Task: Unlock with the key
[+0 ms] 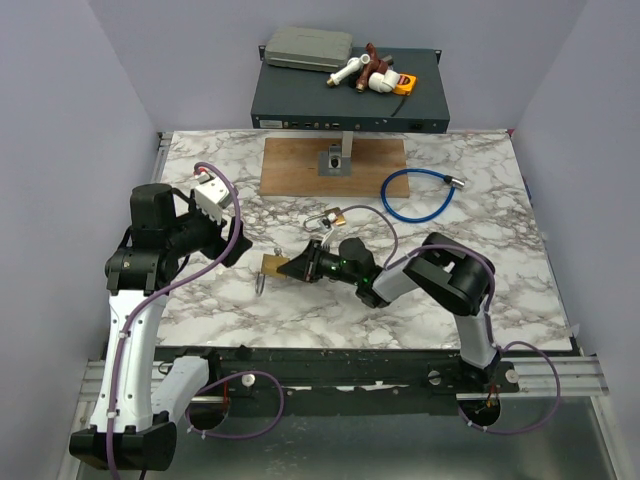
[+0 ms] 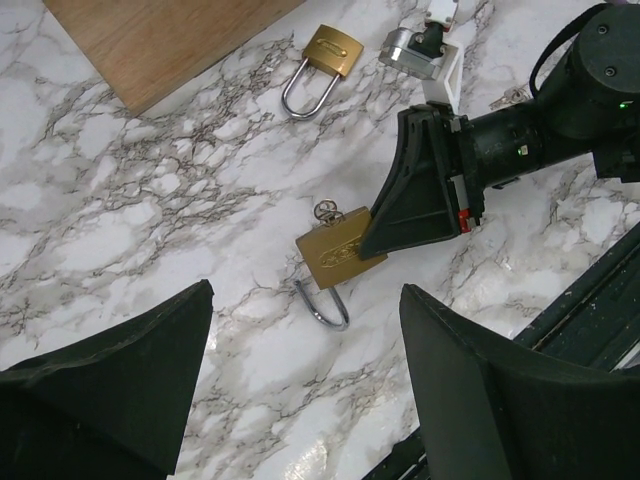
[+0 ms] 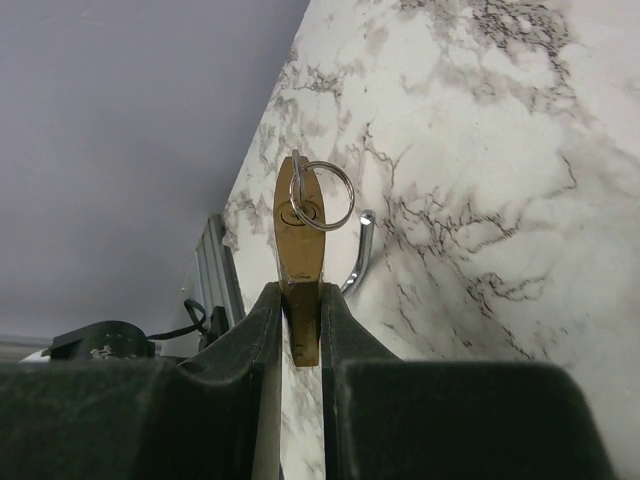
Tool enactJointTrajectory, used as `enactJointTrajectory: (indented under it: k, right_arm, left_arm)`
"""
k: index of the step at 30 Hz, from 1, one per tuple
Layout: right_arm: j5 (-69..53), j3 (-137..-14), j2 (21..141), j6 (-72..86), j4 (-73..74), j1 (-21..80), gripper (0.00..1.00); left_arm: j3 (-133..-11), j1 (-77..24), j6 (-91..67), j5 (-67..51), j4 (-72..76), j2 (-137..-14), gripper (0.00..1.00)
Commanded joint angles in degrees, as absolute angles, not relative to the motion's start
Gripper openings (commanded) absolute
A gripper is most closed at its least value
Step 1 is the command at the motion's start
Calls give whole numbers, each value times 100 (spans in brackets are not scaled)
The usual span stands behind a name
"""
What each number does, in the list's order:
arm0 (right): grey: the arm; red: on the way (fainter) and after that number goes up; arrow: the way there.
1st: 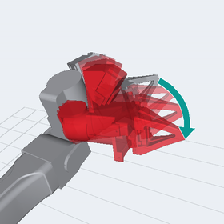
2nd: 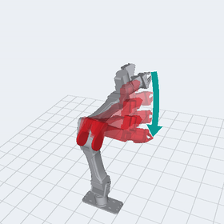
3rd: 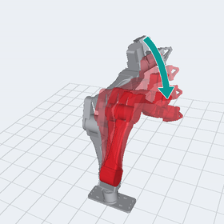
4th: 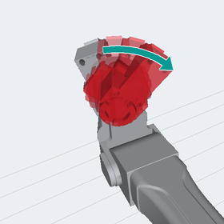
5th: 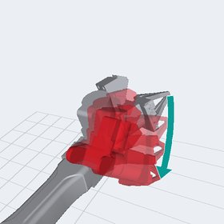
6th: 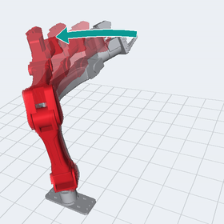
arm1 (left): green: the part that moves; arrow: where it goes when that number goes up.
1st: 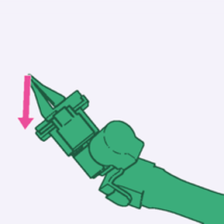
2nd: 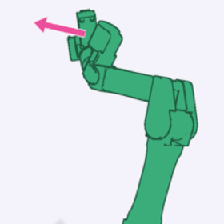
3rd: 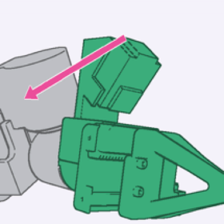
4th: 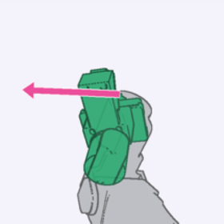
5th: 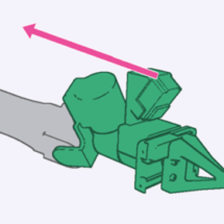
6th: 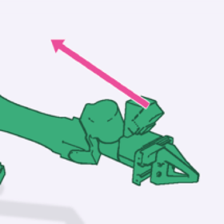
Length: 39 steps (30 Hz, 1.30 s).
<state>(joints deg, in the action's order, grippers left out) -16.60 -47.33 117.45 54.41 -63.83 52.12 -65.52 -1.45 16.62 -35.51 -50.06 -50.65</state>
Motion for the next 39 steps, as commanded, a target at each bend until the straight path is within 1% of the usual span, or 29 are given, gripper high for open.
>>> enactJointTrajectory:
  k: [1, 10, 11, 15, 16, 19, 23, 25, 27, 31, 35, 39]
  right_arm:
    - [-1425, -4439, 11370, 5273, -6772, 5205, 1]
    - [-1362, -4502, 11467, 5313, -6424, 5206, 1]
    - [-1342, -4545, 11478, 5306, -6277, 5205, 4]
    - [-1177, -4604, 11375, 5191, -5757, 5205, 26]
    - [-1073, -4600, 11325, 5140, -5587, 5212, 30]
    - [-832, -4706, 11139, 4936, -4840, 5207, 40]
    - [-555, -4816, 10895, 4685, -4079, 5210, 50]
    - [-411, -4885, 10697, 4522, -3735, 5207, 58]
    - [-198, -5102, 10473, 4245, -3041, 5203, 65]
    - [452, -5641, 9885, 3497, -1620, 5193, 74]
    - [931, -6257, 9547, 2865, -368, 5022, 78]
    - [1097, -6511, 9477, 2448, 286, 4606, 82]
  left_arm:
    - [-6478, -97, 1591, -3757, -4861, -5059, 74]
    - [-6443, -102, 1591, -3788, -4907, -5044, 76]
    - [-6446, -97, 1597, -3810, -4942, -5069, 77]
    - [-6509, -99, 1617, -3939, -5108, -5247, 89]
    - [-6533, -101, 1617, -3983, -5142, -5285, 91]
    - [-6557, -103, 1614, -4067, -5168, -5350, 92]
    - [-6621, -99, 1600, -4150, -5228, -5435, 92]
    - [-6665, -105, 1600, -4183, -5269, -5477, 93]
    - [-6708, -102, 1599, -4214, -5316, -5514, 93]
    - [-6819, -103, 1658, -4235, -5424, -5585, 96]
    - [-6889, -101, 1731, -4278, -5533, -5643, 98]
    - [-6900, -102, 1855, -4418, -5677, -5693, 98]
